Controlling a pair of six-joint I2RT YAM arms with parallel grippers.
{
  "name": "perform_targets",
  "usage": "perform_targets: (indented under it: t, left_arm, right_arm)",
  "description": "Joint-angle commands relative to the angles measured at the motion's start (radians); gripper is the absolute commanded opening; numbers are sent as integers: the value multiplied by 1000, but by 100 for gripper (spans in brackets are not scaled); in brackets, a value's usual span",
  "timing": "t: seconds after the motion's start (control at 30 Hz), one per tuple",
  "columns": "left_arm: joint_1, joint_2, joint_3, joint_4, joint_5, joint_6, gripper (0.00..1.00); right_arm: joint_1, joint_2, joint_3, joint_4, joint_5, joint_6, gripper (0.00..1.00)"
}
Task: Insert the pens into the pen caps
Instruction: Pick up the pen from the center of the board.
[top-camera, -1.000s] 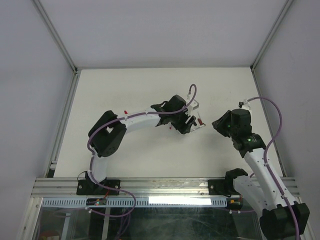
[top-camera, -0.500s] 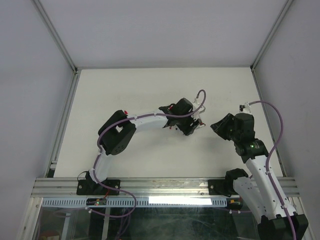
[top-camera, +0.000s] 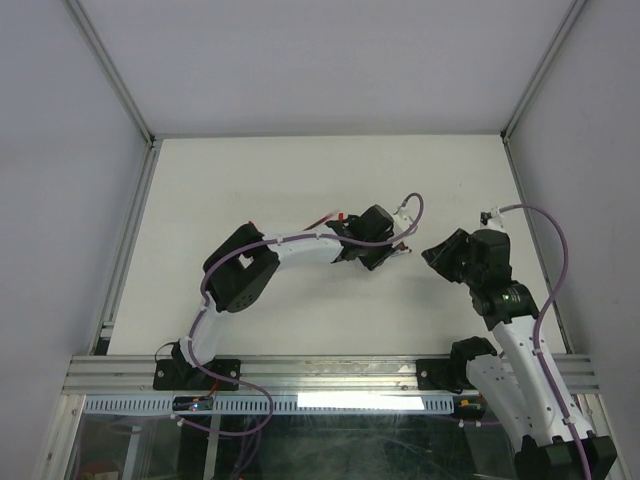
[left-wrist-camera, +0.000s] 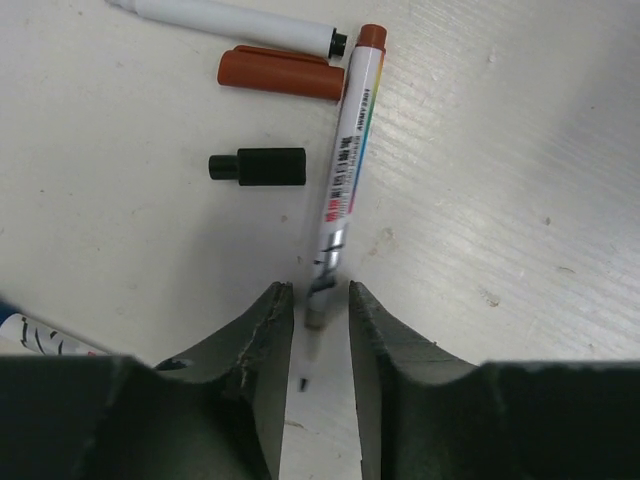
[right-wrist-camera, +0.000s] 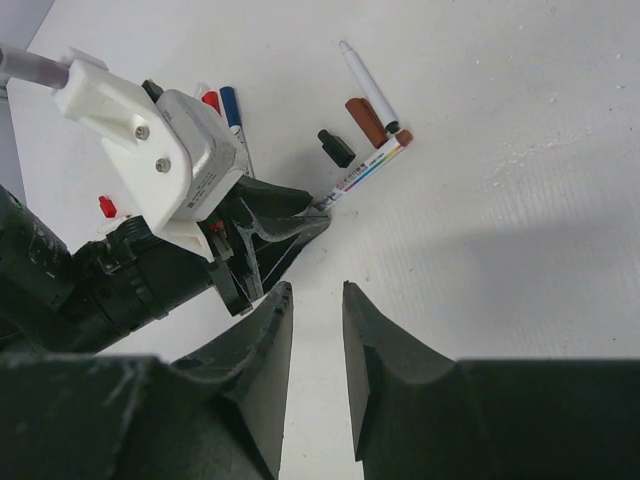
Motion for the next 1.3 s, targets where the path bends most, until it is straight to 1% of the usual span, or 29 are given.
perform_targets:
  t: [0.0, 0.07, 0.13, 0.33, 0.47, 0.57, 0.67, 0.7, 0.8, 0.97, 1.17, 1.27]
  left_arm:
    - [-30, 4, 4, 20, 26, 15, 24]
    - [-30, -7, -11, 24, 43, 10, 17]
    - [-30, -21, -20, 28, 61, 7, 15]
    - [-30, -94, -30, 28, 126, 8, 13]
    - [-29, -165, -44, 16, 164, 10, 12]
    - [-30, -220, -61, -13, 190, 12, 12]
    - [-28, -299, -103, -41, 206, 15, 12]
    - [-28, -323, -121, -52, 209, 17, 12]
    - [-28, -395, -172, -106, 220, 28, 12]
    - [-17, -525, -277, -158, 225, 16, 12]
    - [54, -685, -400, -175, 285, -37, 13]
    - [84, -755, -420, -207, 294, -32, 13]
  right_arm:
    - [-6, -20, -3, 14, 7, -10, 29]
    - [-6, -21, -3, 14, 9, -10, 29]
    - [-6, -26, -3, 17, 14, -11, 29]
    - [-6, -79, -9, 40, 38, -30, 29]
    - [-6, -126, -20, 100, 36, -80, 30]
    - [-6, -158, -28, 136, 82, -90, 31]
    - [-6, -186, -41, 184, 77, -128, 32]
    - [-6, -192, -51, 209, 52, -154, 32]
    - [-6, -226, -100, 319, -125, -265, 32]
    - [-5, -253, -165, 475, -369, -370, 33]
    - [10, -226, -147, 543, -561, -505, 36]
    - [58, -200, -125, 541, -647, -646, 36]
